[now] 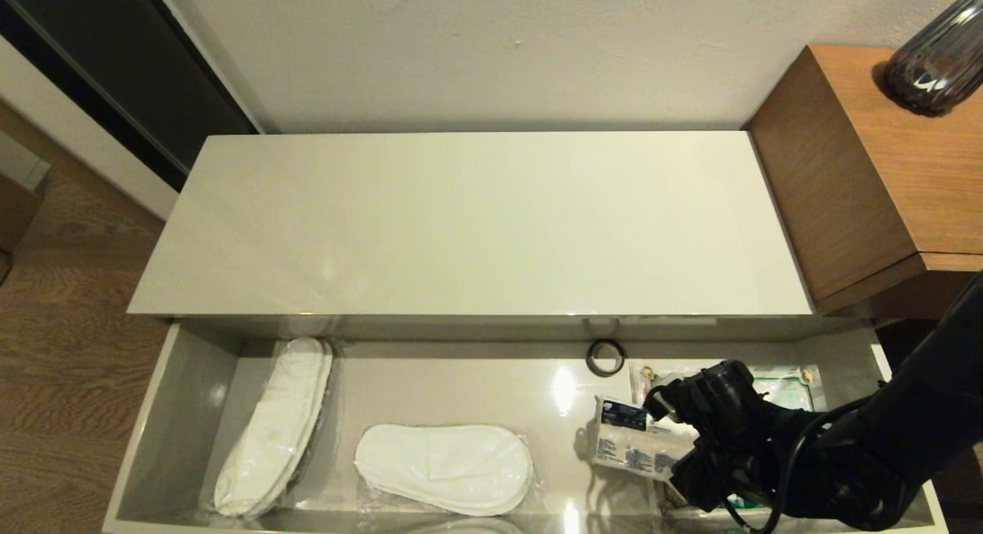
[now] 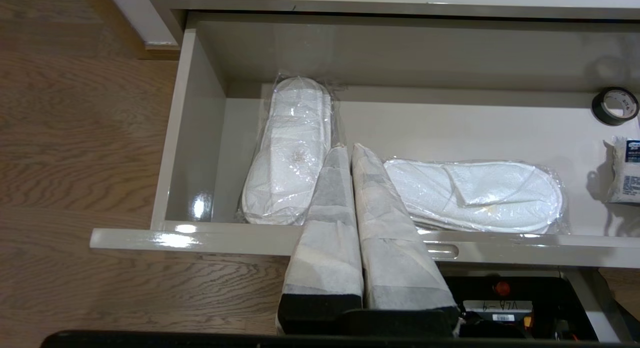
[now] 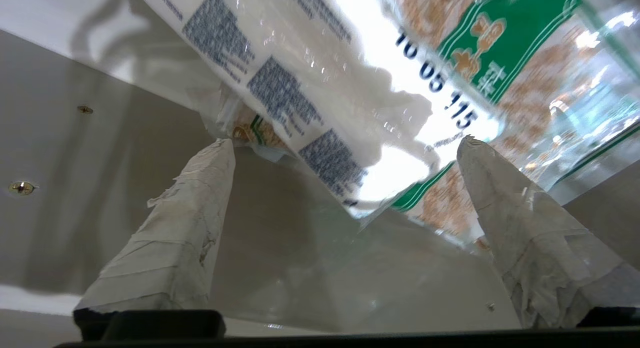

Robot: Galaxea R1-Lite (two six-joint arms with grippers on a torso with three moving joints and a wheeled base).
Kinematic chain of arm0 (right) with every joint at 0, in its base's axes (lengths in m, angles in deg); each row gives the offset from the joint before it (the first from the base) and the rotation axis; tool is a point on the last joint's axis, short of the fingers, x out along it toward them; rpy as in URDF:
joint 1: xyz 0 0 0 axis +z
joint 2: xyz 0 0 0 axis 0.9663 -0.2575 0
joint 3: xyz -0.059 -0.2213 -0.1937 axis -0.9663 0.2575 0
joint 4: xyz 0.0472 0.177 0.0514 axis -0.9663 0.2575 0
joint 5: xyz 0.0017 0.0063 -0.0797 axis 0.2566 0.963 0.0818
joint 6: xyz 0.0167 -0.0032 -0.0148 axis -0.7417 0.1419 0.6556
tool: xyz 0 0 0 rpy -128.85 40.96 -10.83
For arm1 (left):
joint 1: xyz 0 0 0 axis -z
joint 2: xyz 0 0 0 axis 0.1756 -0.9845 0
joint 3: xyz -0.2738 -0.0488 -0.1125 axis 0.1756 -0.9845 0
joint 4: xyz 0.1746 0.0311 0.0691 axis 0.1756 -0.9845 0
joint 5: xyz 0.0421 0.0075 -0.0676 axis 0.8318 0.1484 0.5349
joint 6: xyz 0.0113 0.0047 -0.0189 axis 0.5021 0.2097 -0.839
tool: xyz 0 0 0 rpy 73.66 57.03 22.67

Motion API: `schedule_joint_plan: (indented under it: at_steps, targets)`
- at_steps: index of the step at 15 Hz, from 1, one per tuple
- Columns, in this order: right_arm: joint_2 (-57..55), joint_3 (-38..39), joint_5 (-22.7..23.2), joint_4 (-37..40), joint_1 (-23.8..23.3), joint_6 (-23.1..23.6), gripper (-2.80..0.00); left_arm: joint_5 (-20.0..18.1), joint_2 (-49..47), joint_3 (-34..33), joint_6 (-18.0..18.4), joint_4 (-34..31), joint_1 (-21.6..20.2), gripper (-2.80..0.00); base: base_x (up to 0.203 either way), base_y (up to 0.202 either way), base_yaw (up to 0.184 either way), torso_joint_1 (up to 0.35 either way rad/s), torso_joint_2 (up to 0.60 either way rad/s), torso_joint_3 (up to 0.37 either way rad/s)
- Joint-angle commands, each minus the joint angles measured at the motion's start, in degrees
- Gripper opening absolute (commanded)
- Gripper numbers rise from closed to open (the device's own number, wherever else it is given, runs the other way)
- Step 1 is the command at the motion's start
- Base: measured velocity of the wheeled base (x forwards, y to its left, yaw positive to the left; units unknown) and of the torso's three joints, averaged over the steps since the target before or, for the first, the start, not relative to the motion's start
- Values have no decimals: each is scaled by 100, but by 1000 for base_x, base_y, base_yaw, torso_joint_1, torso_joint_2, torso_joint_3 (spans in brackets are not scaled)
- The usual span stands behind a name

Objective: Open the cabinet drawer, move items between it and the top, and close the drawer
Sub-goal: Take out the tissue from the drawer

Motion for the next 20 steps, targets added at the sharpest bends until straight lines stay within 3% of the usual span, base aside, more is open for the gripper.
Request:
schedule_joint_plan:
  at_steps: [1,9,20]
  targets:
    - [-7,-32,-19,-14,8,107,0,2,-7,0,0,4,5,-280,0,0,0,0,0,0]
    - [-391,-433,-78,13,8,591,0,2,-7,0,0,4,-4,-280,0,0,0,0,0,0]
    - [-658,-911,-256,4,-168,722,0,2,-7,0,0,4,-3,-280,0,0,0,0,0,0]
